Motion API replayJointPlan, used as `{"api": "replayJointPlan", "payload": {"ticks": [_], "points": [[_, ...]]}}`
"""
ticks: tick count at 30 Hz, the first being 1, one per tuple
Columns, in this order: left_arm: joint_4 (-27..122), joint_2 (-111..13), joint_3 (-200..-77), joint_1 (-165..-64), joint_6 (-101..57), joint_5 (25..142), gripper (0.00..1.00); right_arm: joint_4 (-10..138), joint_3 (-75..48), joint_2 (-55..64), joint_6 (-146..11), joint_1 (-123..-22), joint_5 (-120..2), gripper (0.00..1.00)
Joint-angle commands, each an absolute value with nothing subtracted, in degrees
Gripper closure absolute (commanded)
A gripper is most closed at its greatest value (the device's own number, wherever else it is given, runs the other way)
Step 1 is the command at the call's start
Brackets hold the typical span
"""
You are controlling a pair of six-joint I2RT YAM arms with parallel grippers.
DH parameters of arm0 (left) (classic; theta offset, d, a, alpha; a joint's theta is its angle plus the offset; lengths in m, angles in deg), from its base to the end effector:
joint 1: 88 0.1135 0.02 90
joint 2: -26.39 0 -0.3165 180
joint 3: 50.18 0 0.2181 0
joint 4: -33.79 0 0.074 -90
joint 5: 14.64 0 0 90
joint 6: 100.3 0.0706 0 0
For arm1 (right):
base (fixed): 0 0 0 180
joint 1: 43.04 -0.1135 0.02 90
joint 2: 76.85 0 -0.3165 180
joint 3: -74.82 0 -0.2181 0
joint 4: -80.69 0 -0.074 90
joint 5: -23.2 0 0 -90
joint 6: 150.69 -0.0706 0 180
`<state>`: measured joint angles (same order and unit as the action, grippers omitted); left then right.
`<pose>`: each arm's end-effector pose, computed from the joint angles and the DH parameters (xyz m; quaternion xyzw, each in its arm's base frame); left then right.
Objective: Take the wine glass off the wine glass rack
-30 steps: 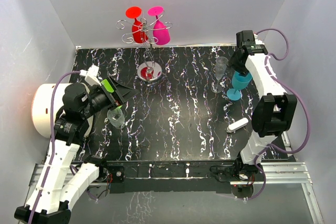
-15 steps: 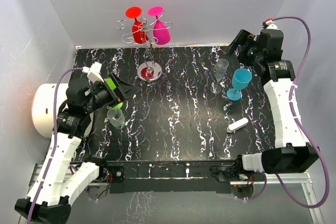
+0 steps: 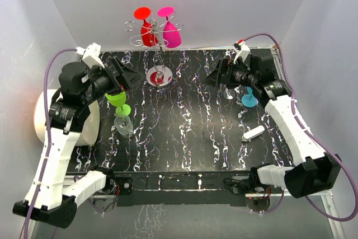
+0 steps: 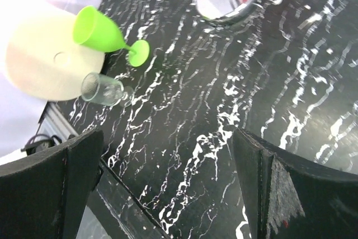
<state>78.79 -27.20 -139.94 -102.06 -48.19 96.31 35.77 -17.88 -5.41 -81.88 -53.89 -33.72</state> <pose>0.1360 -0.0601 0.4755 -0.0385 0.7551 -0.4043 0.5146 0.2338 0.0840 0.4085 -0.0693 0.8359 0.3700 0.3995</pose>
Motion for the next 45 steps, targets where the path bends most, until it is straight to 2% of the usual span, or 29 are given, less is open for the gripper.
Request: {"api": "replayJointPlan", "payload": {"ticks": [1, 9, 14, 19, 25, 31, 37, 45], "points": [[80.3, -33.7, -148.4, -102.1, -41.4, 93.2, 0.01, 42.3, -16.8, -9.5, -78.2, -57.8, -31.6, 0.02], [85.0, -54.7, -172.6, -101.5, -33.2, 82.8, 0.01, 43.2, -19.3, -13.7, -77.2, -61.3, -34.9, 0.02], [79.8, -65.3, -184.7, -91.6, -38.3, 92.7, 0.01, 42.4, -19.3, -14.8, -76.0, -63.1, -38.2, 0.02], [66.3, -73.6, -186.1, -83.3, -49.3, 105.0, 0.02, 41.5, -18.9, -15.5, -74.7, -64.9, -41.7, 0.02], [55.8, -87.1, -193.1, -81.8, -60.3, 114.2, 0.1, 41.6, -19.2, -16.4, -74.4, -65.6, -42.4, 0.02], [42.9, -97.4, -197.7, -81.8, -71.1, 117.3, 0.13, 42.0, -19.5, -17.6, -74.0, -66.0, -43.0, 0.02], [36.1, -106.4, -203.4, -83.4, -79.3, 118.2, 0.16, 42.1, -19.9, -18.4, -73.5, -66.7, -44.1, 0.02], [32.8, -109.6, -204.9, -86.0, -82.4, 117.6, 0.26, 42.3, -20.4, -19.5, -73.0, -67.4, -45.5, 0.02]]}}
